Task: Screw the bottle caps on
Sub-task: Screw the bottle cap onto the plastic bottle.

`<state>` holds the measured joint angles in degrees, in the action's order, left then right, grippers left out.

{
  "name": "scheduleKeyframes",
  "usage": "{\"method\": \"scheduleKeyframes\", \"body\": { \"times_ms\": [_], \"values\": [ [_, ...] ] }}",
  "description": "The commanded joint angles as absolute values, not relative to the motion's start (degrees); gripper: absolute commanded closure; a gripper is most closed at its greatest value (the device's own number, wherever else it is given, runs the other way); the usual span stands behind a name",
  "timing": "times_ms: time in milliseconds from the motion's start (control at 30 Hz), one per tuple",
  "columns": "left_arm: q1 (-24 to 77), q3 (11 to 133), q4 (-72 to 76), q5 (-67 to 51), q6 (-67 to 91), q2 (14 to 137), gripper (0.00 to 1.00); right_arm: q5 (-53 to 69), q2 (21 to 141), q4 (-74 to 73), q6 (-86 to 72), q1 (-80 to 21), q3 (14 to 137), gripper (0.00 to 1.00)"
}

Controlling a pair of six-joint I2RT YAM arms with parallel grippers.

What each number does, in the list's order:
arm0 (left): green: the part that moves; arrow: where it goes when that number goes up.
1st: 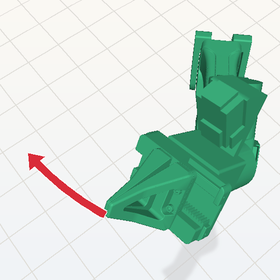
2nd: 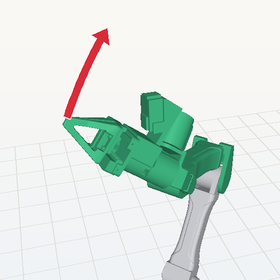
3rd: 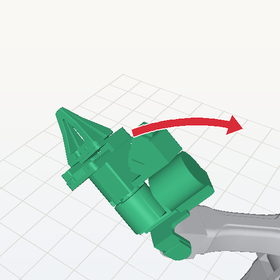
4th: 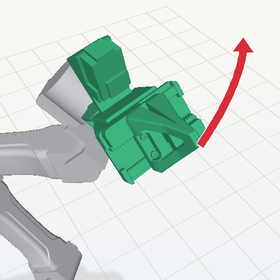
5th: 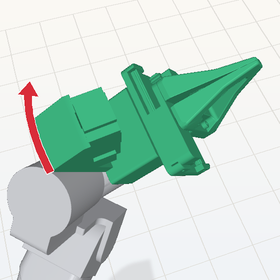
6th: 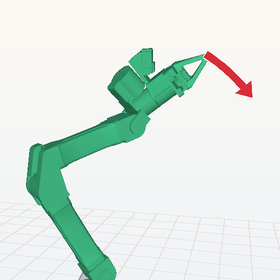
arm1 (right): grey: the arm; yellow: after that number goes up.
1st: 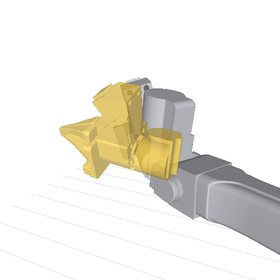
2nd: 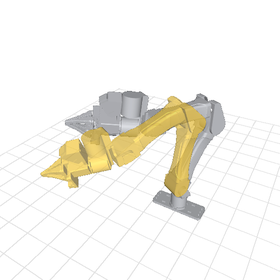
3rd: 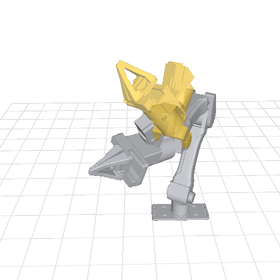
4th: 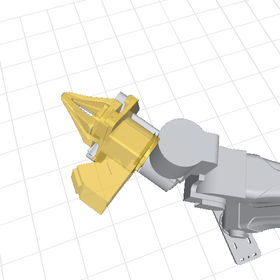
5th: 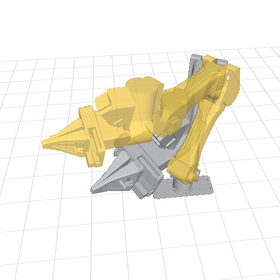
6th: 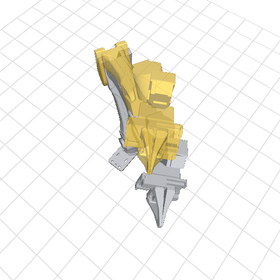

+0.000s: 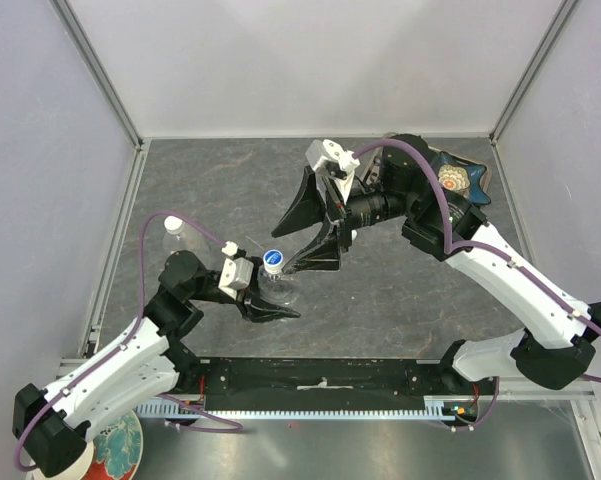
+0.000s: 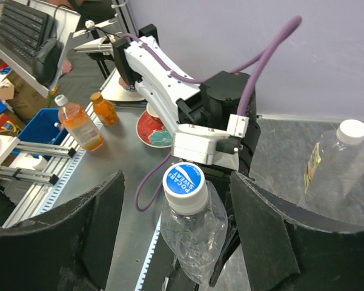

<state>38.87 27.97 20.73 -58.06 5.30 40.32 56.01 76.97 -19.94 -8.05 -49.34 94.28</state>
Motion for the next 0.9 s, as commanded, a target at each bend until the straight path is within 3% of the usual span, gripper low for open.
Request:
{"method": "scheduleKeyframes", "body": {
  "times_ms": [0, 467, 867],
  "values": [
    [39.2, 30.2, 22.3, -60.3, 7.4, 40.7, 0.98, 61.2, 77.7, -11.4, -11.6, -49.3, 93.4, 0.27],
    [39.3, 31.1, 23.8, -57.7, 7.7, 41.5, 0.98, 62.1, 79.3, -6.6, -14.5, -49.3, 89.2, 0.33],
    [39.3, 30.1, 23.0, -53.2, 8.3, 41.4, 0.98, 61.3, 77.0, -1.0, -17.3, -49.3, 84.6, 0.81]
  ]
}}
